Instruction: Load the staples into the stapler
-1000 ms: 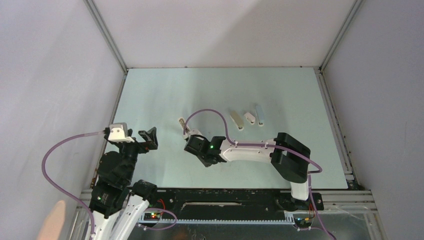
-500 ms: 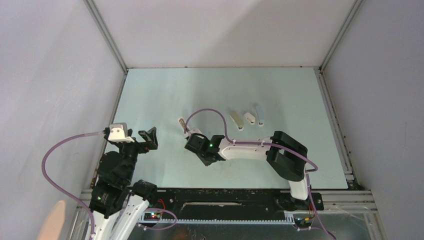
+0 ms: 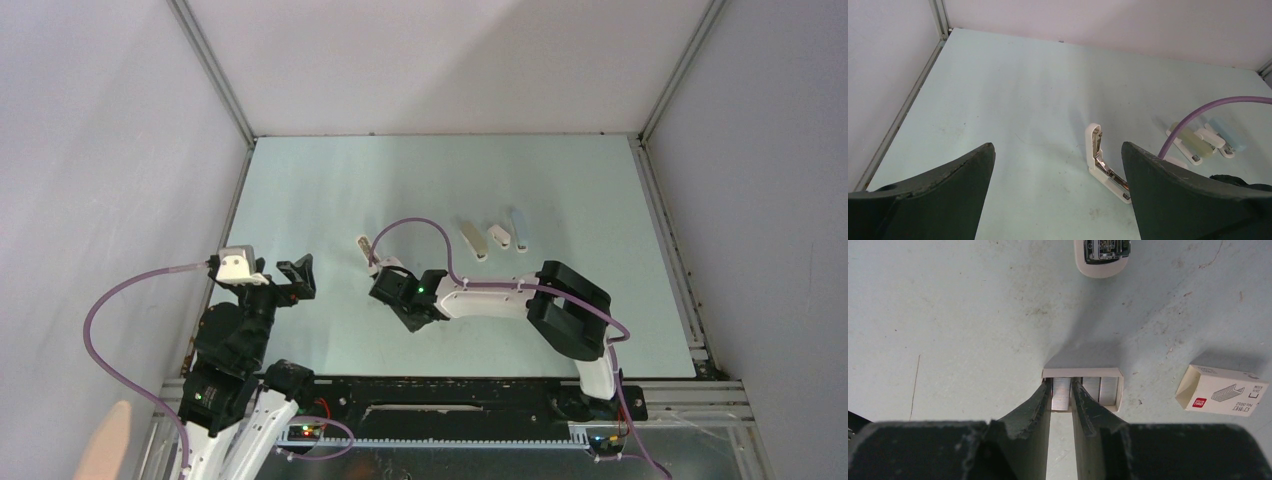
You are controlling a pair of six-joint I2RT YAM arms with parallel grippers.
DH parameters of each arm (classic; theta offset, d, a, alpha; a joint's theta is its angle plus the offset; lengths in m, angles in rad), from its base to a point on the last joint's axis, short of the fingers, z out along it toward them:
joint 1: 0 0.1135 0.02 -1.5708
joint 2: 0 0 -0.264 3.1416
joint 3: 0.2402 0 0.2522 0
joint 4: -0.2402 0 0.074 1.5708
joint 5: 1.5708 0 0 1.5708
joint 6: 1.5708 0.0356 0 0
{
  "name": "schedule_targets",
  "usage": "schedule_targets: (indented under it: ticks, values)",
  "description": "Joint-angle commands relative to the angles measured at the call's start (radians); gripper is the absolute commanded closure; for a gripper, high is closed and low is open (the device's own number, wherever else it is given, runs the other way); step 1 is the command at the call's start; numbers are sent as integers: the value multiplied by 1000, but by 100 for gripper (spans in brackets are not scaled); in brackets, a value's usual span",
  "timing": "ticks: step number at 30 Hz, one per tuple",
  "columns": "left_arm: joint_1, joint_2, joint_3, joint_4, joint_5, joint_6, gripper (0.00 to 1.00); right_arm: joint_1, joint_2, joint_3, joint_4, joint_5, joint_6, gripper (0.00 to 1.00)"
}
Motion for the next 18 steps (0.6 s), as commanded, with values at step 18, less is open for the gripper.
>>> schedule_targets:
  ticks: [18]
  values:
    - [10,4,-6,21,21,-5,0,1,-69,2,-27,23,0,88]
